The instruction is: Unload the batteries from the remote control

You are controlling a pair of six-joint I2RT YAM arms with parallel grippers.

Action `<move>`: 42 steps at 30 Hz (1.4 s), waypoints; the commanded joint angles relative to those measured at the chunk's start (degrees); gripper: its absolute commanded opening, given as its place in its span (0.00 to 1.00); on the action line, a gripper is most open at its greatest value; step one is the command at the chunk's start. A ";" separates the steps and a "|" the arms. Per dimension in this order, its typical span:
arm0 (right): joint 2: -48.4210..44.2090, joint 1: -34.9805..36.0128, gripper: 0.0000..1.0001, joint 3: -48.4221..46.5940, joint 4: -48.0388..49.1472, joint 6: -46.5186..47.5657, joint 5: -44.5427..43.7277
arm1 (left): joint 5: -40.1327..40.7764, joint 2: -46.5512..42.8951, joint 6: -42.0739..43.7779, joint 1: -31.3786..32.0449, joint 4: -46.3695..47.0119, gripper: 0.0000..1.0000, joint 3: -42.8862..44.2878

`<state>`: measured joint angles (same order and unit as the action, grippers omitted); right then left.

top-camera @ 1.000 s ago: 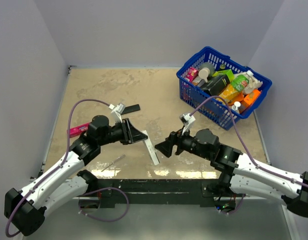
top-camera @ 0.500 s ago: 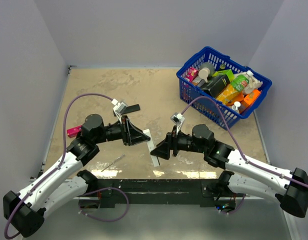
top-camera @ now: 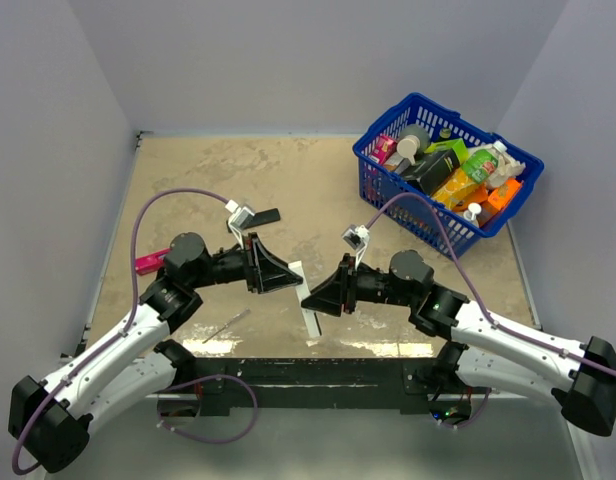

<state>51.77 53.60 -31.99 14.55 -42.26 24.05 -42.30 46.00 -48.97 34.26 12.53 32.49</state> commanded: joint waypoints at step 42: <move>0.88 -0.17 0.00 5.97 15.68 -3.70 3.01 | 2.59 0.32 -1.03 0.37 5.47 0.73 -2.34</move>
<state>54.26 53.47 -26.50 17.72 -43.35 20.03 -33.01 46.89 -47.53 34.26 6.00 32.25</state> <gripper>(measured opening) 0.370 0.732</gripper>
